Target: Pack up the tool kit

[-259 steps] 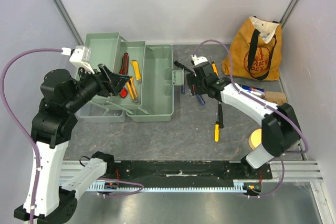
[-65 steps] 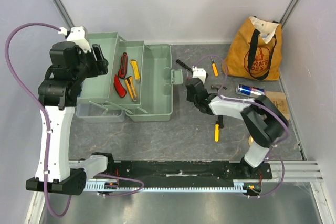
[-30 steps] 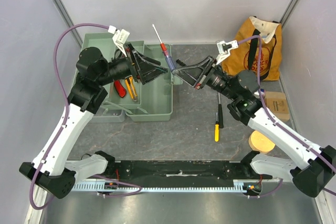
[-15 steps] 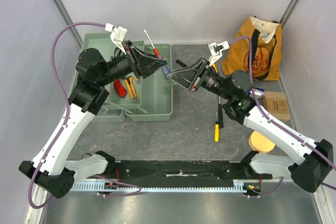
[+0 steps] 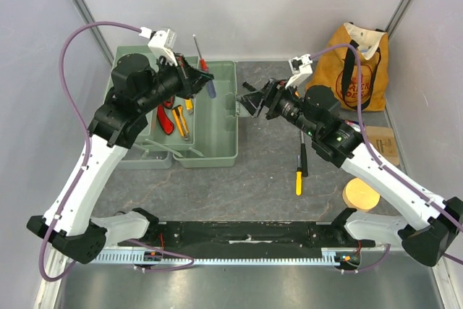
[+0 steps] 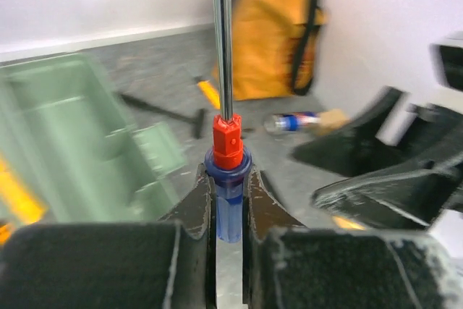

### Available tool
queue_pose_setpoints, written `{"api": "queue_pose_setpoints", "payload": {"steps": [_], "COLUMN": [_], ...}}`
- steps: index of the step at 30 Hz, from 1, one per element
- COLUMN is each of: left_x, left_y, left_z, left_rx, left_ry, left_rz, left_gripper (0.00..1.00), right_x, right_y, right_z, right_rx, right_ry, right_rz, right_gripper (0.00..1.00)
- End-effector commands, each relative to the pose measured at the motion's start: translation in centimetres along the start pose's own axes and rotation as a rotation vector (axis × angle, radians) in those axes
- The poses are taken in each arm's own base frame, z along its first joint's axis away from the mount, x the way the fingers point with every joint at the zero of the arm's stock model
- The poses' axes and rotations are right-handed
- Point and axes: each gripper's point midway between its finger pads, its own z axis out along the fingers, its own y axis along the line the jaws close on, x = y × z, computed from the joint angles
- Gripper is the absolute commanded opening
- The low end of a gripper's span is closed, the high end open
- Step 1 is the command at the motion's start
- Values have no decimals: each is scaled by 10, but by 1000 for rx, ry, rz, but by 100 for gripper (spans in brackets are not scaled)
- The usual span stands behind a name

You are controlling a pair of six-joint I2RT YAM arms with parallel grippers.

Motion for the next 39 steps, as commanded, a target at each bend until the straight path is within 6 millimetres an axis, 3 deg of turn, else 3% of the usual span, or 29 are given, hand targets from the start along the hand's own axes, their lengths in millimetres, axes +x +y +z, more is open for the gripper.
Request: {"api": "queue_pose_setpoints", "payload": {"steps": [1, 7, 12, 16, 25, 31, 34, 37, 39], "left_x": [3, 2, 2, 8, 35, 27, 18, 12, 10], "left_y": [86, 174, 222, 257, 322, 346, 360, 366, 369], "left_z": [-30, -84, -115, -129, -92, -71, -70, -64, -61], "left_rx": [-462, -907, -1036, -1113, -1105, -1096, -1153, -1154, -1153], "left_ry": [81, 170, 208, 291, 465, 423, 412, 397, 392], "left_rz": [204, 261, 227, 217, 217, 220, 248, 271, 285], "left_gripper": [2, 2, 2, 2, 2, 2, 2, 10, 22], "right_x": [1, 6, 14, 26, 42, 69, 92, 111, 122], "right_y": [-81, -142, -187, -199, -209, -222, -232, -245, -253], "right_z": [-35, -78, -108, -109, -107, -116, -122, -130, -135], "right_rx": [430, 750, 979, 990, 990, 1016, 1035, 1072, 1102], "right_ry": [1, -40, -33, 8, 54, 128, 172, 209, 229], "right_rz": [-152, -215, -260, -246, -210, -180, -153, -142, -138], "right_gripper": [82, 82, 82, 83, 83, 84, 83, 83, 83]}}
